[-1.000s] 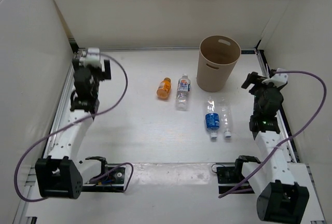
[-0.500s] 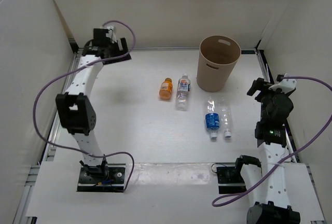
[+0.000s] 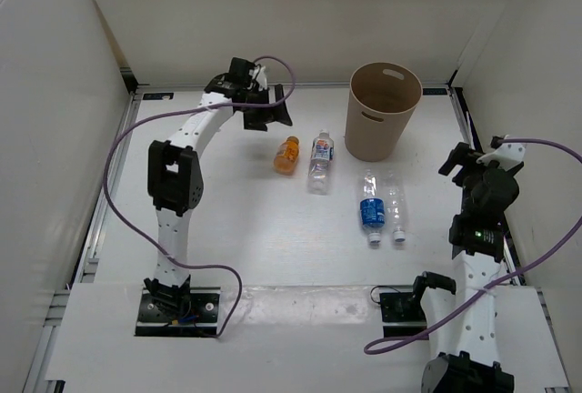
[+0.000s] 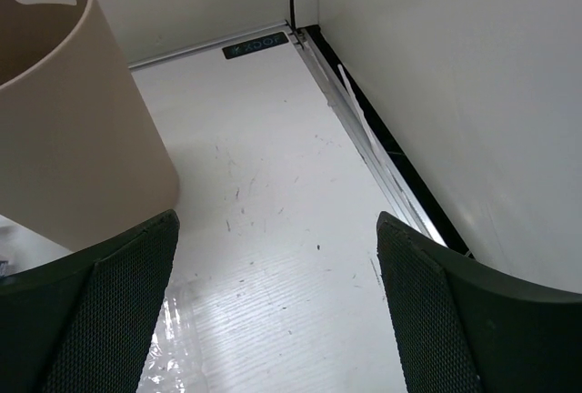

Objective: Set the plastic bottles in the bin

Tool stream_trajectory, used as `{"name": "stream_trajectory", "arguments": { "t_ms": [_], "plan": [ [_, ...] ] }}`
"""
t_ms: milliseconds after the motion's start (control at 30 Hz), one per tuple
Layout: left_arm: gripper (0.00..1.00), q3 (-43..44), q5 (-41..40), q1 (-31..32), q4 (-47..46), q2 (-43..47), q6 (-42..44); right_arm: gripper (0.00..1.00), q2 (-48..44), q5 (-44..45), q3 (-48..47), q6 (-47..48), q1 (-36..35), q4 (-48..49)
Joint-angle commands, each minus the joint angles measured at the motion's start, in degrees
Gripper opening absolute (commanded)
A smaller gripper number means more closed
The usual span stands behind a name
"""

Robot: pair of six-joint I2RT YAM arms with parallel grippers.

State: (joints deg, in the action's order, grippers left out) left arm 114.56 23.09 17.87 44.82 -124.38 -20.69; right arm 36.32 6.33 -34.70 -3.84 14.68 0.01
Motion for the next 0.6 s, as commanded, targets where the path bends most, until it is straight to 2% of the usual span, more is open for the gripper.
{"name": "stream_trajectory", "arguments": {
  "t_ms": [0,200,567],
  "plan": [
    [1.00,4.00,1.87,1.73,1.32,-2.62,-1.72,0.90,-0.46,-1.31,0.16,0.85,1.05,0.34],
    [1.00,4.79,0.20,1.91,2.38,-5.79,-1.99,0.90,-0.45,-2.28,-0.81,0.59,3.60,0.08],
    [1.00,1.81,4.24,2.61,2.03,-10.09,-2.95,0.90,-0.01,-3.60,-1.51,0.41,7.21,-2.91]
  ]
}}
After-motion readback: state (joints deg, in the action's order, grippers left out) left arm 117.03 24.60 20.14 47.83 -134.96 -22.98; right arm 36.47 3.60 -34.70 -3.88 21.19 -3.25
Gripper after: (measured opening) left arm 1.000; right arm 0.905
